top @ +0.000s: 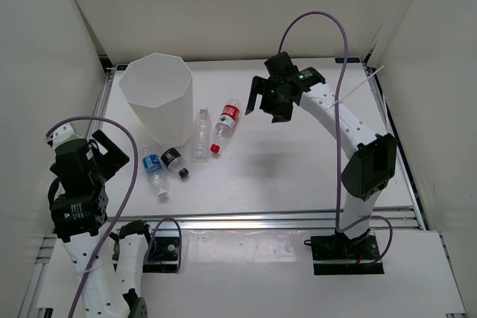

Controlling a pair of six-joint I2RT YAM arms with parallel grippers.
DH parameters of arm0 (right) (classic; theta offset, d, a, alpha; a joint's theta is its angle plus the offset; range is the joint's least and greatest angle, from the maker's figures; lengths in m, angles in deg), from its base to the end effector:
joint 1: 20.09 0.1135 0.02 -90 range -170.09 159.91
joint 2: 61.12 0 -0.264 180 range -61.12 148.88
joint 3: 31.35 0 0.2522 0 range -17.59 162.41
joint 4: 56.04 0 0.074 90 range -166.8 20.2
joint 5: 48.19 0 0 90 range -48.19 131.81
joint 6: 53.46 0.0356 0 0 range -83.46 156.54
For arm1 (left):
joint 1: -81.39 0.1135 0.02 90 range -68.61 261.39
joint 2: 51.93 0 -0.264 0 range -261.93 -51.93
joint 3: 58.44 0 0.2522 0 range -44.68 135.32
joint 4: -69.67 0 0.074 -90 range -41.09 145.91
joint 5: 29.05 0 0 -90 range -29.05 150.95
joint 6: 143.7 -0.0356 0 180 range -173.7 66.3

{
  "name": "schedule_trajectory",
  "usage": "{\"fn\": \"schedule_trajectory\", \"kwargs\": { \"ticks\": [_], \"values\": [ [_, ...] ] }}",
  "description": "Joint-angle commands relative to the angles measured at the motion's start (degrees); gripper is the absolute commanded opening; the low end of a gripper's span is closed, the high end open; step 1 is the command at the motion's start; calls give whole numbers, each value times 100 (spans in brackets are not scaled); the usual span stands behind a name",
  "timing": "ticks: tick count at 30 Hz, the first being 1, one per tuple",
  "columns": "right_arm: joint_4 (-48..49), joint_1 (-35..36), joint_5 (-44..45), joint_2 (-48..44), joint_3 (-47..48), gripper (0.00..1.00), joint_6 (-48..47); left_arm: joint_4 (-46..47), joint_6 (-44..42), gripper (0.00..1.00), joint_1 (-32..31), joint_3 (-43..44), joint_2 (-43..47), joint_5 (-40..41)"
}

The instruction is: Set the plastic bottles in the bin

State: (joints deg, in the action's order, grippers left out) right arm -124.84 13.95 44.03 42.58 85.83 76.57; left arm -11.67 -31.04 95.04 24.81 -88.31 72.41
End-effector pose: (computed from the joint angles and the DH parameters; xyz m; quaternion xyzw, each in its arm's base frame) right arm 0.3240 0.2172 0.3387 0.0556 0.9528 0.1647 0.2490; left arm 0.0660 0.0233 0.3925 -0.3185 0.8221 0.0517 0.4690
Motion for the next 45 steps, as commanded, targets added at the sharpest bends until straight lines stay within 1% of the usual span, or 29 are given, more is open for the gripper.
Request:
{"fn": "schedule_trajectory", "kwargs": {
  "ticks": [1, 2, 3, 6, 7, 8, 9, 11, 12, 15, 16, 20, 24, 29, 31, 32, 34, 35, 36, 39, 42, 43, 44, 45],
  "values": [
    [581, -108, -1468, 501, 179, 100, -356, -1, -165, 100, -20, -120, 122, 137],
    [940, -108, -1609, 572, 127, 100, -408, -2, -261, 100, -20, -173, 122, 50],
    [1091, -108, -1689, 642, 74, 100, -408, -2, -340, 100, -20, -225, 122, -177],
    [1312, -248, -1882, 1107, 231, 100, -347, -2, -341, 100, -20, -349, 122, -346],
    [1312, -301, -1961, 1396, 327, 100, -347, -2, -341, 100, -20, -349, 122, -347],
    [1312, -415, -2162, 1546, 563, 100, -295, -2, -271, 100, -20, -418, 122, -347],
    [1312, -416, -2225, 1818, 679, 100, -294, -2, -270, 100, -20, -419, 122, -347],
    [1365, -469, -2226, 2074, 942, 100, -294, -2, -209, 100, -20, -594, 62, -294],
    [1365, -521, -2226, 2328, 1222, 100, -294, -2, -209, 100, -20, -656, 61, -294],
    [1365, -521, -2489, 2855, 1698, 100, -294, -2, -95, 100, -20, -832, -62, -241],
    [1365, -521, -2542, 2988, 1995, 100, -294, -2, -95, 100, -20, -832, -158, -189],
    [1452, -574, -2893, 3708, 2655, 100, -233, 50, -95, 100, -20, -832, -404, -83],
    [1733, -574, -3288, 4175, 2947, 100, -23, 51, -42, 100, -20, -832, -527, -83],
    [2094, -574, -3833, 4684, 3079, 100, 233, -2, 11, 100, -20, -832, -756, 31],
    [2095, -574, -3886, 4686, 3079, 100, 233, -2, 11, 100, -20, -771, -870, 31],
    [2095, -574, -3887, 4686, 2984, 95, 233, -2, 11, 100, -20, -771, -871, 31],
    [2165, -626, -3956, 4563, 2799, 76, 181, -2, 11, 100, -20, -771, -923, 31],
    [2226, -627, -3957, 4415, 2702, 62, 181, -2, 11, 100, -20, -771, -993, 31],
    [2226, -627, -3957, 4317, 2545, 57, 128, -2, 11, 100, -20, -771, -994, 31],
    [2226, -750, -4176, 3808, 2254, 49, 128, 50, 11, 100, -20, -771, -1046, 31],
    [2226, -864, -4238, 3088, 1876, 47, 23, 51, 11, 100, -20, -692, -1108, 31],
    [2226, -864, -4238, 2729, 1823, 46, 22, 112, 11, 100, -20, -692, -1108, -30],
    [2174, -864, -4238, 2560, 1822, 46, 22, 113, 11, 100, -20, -631, -1108, -30],
    [2174, -916, -4238, 2402, 1892, 42, 22, 165, 63, 100, -20, -630, -1108, -30]
  ]
}}
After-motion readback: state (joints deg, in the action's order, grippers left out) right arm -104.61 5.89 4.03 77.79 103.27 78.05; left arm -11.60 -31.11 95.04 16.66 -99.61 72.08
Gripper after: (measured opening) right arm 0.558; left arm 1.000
